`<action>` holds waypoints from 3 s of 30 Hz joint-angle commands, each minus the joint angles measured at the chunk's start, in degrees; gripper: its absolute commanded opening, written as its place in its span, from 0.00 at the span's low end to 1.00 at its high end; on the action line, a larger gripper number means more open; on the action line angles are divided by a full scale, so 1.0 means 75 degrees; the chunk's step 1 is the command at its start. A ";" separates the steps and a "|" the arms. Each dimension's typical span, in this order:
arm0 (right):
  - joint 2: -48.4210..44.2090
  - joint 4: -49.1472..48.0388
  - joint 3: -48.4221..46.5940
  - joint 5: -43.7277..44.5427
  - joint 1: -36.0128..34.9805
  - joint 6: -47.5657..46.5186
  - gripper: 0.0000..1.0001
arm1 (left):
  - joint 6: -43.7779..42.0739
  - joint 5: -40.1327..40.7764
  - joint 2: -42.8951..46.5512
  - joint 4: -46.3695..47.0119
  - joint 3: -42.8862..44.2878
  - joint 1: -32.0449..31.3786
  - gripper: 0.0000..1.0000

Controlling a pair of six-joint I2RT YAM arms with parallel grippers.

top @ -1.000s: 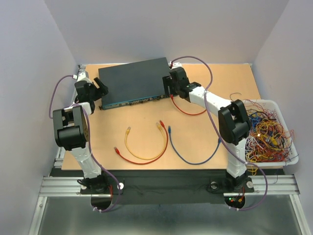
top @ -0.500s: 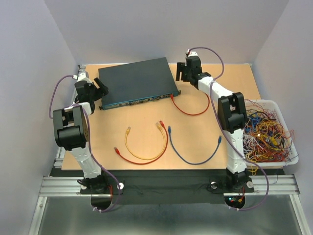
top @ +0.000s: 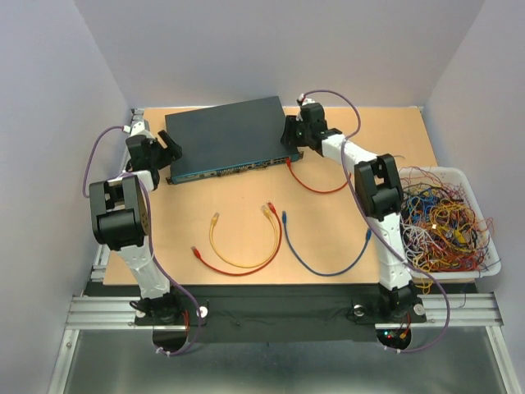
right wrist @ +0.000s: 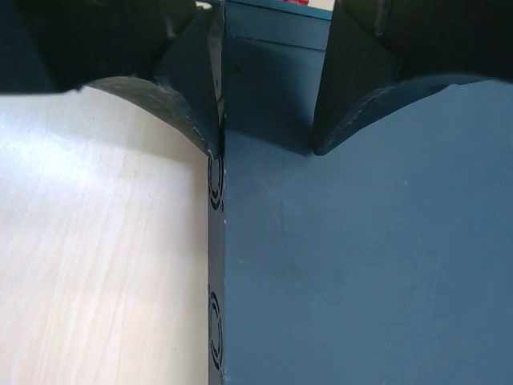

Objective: Insert the plug into the switch port

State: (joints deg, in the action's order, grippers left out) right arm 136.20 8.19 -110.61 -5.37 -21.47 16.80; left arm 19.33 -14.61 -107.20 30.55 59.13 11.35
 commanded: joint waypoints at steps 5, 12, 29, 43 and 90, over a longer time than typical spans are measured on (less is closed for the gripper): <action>-0.1015 -0.0107 0.1375 0.0023 -0.0453 0.0350 0.51 | -0.0140 -0.0103 0.0066 0.0134 0.0319 0.0033 0.86; -0.1730 -0.0107 0.2512 0.0130 -0.0863 0.0724 0.50 | -0.0140 -0.0114 0.0031 0.0041 0.0365 0.0045 0.86; -0.2984 -0.0002 0.3757 0.1075 -0.1355 0.0610 0.55 | -0.0129 0.0447 0.0394 -0.0896 0.0015 0.0021 0.84; -0.4284 0.0619 0.3930 0.2144 -0.1928 0.0022 0.63 | 0.0504 0.2042 0.2151 -0.0418 -0.0466 -0.0142 0.87; -0.1684 0.1498 0.2502 0.3868 -0.2141 0.0807 0.00 | -0.0046 0.0448 0.0336 0.0099 0.0061 -0.0002 0.86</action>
State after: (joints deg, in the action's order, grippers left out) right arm 121.45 20.88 -89.10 23.68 -39.46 21.39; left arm 18.61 -10.04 -104.31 30.17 56.42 10.83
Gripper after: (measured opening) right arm 0.032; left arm 0.864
